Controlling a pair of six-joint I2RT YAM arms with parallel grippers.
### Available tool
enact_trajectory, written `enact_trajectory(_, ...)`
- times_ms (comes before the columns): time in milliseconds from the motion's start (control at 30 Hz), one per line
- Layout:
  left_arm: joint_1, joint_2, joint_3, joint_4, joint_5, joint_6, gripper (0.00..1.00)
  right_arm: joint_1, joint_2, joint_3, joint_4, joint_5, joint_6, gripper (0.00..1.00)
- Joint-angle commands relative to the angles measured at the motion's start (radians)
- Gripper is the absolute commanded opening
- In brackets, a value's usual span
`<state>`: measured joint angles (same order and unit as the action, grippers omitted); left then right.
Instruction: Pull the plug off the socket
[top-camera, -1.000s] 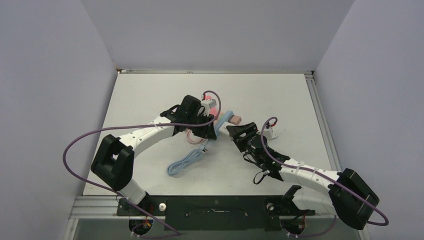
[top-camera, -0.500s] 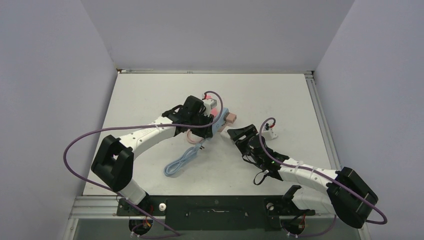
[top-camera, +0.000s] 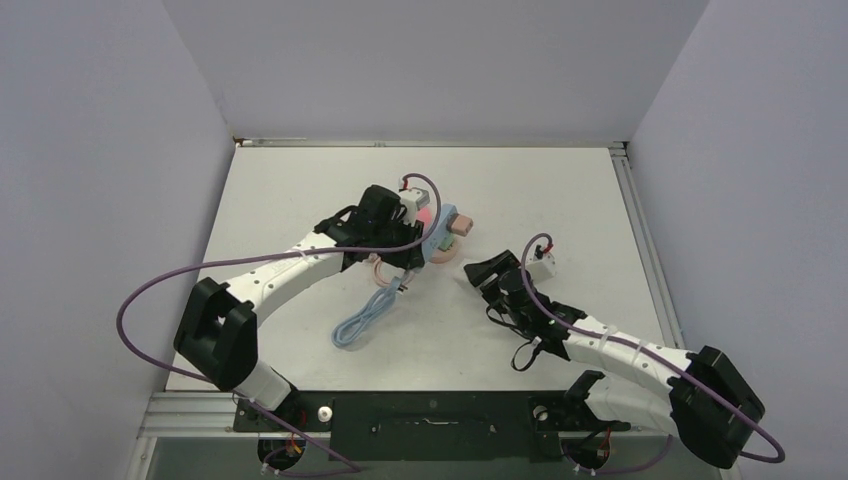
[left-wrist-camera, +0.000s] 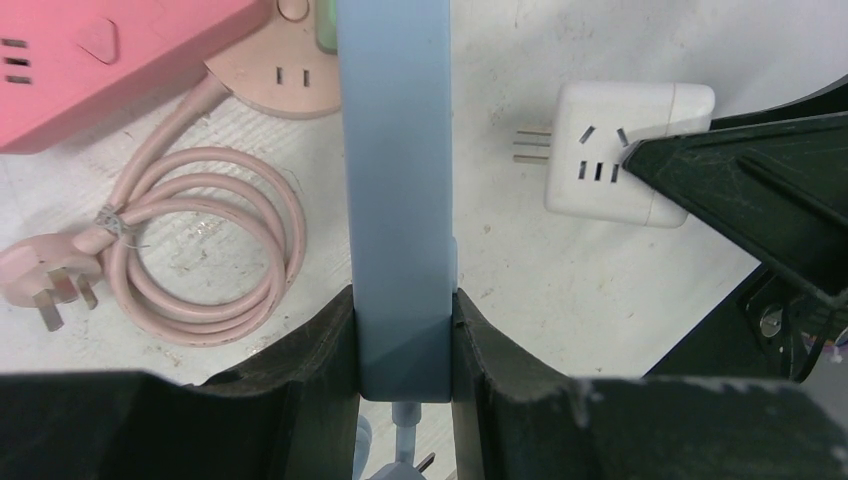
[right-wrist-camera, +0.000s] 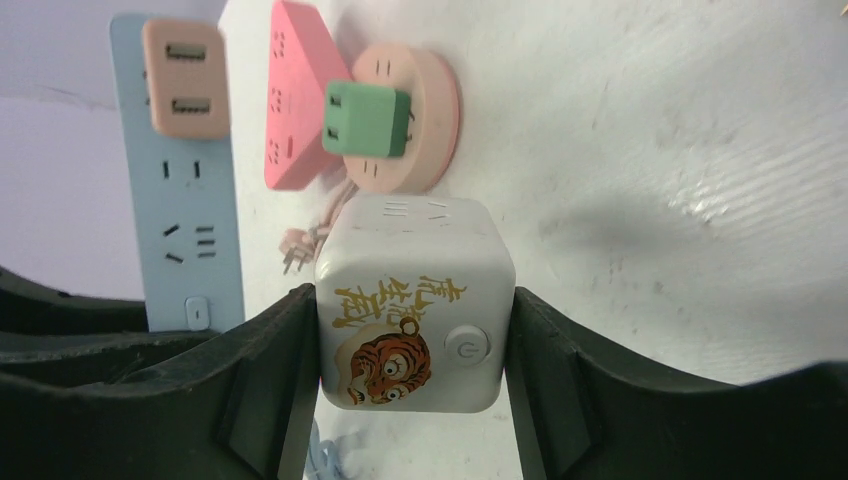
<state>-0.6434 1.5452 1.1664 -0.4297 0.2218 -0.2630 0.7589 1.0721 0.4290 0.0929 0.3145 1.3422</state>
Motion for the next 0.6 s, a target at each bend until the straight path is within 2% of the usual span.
enact_trajectory(0, 0.03, -0.104, 0.005, 0.132, 0.051, -0.037, 0.0, -0.123, -0.094, 0.078, -0.09, 0.04, -0.157, 0.08)
enact_trajectory(100, 0.037, -0.114, -0.003, 0.15, 0.072, -0.047, 0.0, -0.261, -0.098, 0.079, -0.087, -0.042, -0.245, 0.09)
enact_trajectory(300, 0.037, -0.122, -0.005, 0.158, 0.091, -0.044, 0.0, -0.531, 0.044, 0.128, -0.01, -0.319, -0.408, 0.09)
enact_trajectory(567, 0.035, -0.108, -0.007, 0.172, 0.143, -0.064, 0.0, -0.671, 0.241, 0.182, 0.162, -0.539, -0.525, 0.11)
